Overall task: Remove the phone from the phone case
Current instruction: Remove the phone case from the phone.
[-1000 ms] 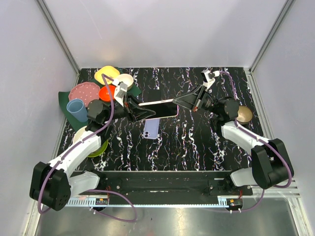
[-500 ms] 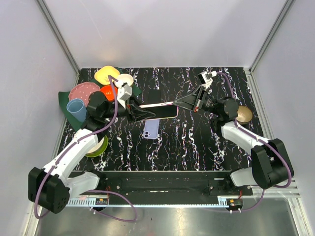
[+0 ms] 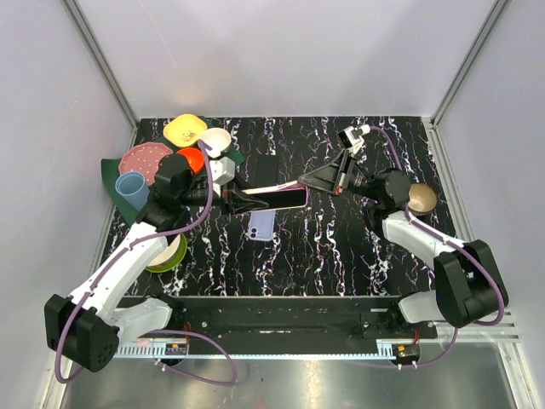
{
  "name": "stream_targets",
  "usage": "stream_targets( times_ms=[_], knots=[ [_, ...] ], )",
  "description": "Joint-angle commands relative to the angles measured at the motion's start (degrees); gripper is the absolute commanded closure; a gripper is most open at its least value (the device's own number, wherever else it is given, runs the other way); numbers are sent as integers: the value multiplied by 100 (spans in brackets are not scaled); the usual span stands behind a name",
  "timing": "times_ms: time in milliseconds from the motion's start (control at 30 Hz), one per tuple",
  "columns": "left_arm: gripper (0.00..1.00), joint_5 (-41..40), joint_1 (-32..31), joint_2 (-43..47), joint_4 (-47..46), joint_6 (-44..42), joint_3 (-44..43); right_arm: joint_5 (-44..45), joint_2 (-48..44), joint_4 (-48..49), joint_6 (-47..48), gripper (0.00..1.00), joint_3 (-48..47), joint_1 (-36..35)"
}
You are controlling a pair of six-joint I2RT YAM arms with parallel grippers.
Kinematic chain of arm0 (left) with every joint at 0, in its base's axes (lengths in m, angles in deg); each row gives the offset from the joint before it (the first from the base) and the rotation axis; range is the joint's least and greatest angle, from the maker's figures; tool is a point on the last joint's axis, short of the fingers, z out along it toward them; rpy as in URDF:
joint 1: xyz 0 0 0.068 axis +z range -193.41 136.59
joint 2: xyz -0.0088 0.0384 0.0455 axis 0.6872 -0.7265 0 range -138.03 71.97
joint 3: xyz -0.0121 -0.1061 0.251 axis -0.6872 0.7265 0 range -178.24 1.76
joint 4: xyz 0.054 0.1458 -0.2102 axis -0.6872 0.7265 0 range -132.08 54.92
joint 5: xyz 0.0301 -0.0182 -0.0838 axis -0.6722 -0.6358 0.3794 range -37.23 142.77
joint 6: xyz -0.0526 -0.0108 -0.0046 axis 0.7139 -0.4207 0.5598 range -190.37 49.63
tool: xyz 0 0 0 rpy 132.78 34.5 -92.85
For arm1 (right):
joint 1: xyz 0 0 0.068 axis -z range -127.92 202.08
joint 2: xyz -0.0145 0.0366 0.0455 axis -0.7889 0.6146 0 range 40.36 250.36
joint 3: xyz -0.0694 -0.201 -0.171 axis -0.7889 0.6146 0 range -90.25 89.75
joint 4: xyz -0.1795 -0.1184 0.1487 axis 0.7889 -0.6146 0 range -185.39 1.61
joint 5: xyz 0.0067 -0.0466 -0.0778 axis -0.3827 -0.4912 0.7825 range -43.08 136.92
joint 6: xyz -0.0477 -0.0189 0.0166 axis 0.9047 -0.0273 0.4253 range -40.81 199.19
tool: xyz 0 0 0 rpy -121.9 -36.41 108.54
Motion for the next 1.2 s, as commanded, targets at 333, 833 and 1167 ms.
stream_targets(
  times_ms=[333, 833, 1167],
  knots=[
    [100, 708, -273, 98, 795, -747, -224, 501, 131, -46, 1, 100, -171, -131],
    [100, 146, -141, 160, -1050, 1107, 329, 404, -300, -293, 1522, 63, -285, 44],
    [100, -48, -45, 247, -1577, 1581, 549, 255, -721, -371, 2013, 38, -294, 273]
  ],
)
